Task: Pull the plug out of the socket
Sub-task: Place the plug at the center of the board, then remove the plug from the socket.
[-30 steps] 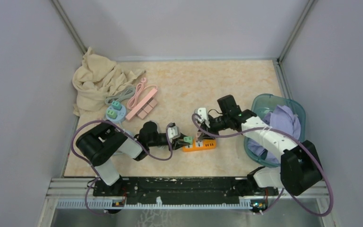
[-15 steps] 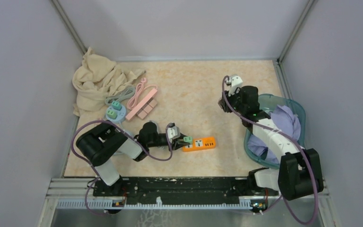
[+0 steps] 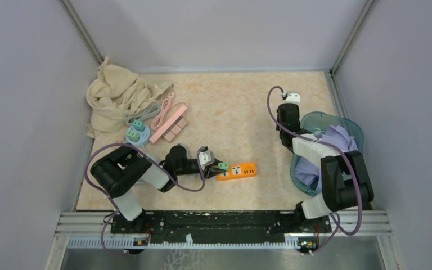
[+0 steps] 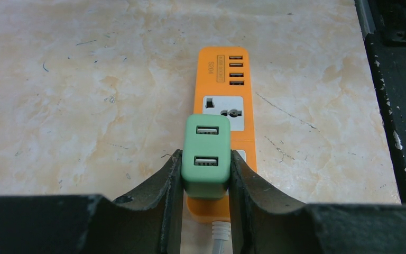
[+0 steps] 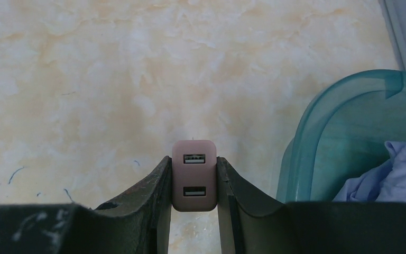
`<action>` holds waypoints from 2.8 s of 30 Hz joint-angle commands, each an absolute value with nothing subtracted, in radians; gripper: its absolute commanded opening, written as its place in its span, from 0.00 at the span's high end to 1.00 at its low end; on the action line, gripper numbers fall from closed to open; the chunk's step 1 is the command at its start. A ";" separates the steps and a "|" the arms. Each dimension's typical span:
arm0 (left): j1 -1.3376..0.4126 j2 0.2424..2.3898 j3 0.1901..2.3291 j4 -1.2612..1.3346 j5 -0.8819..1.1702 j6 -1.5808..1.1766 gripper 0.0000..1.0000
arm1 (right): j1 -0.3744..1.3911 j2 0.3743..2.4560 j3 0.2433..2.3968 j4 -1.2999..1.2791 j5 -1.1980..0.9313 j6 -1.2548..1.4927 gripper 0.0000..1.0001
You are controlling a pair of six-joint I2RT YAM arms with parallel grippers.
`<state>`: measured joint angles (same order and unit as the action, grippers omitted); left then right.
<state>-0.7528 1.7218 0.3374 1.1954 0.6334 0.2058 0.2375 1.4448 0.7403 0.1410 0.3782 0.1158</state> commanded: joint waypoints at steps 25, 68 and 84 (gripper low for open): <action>-0.755 1.733 0.306 1.220 0.643 0.213 0.95 | 0.238 1.707 0.945 0.254 0.423 0.024 0.39; -0.759 1.217 0.238 0.795 0.468 0.107 0.14 | 0.517 1.249 0.727 -0.210 -0.959 -0.905 0.23; -0.758 1.036 0.024 0.946 0.336 0.000 0.10 | 0.719 1.419 0.788 -0.073 -0.669 -0.759 0.42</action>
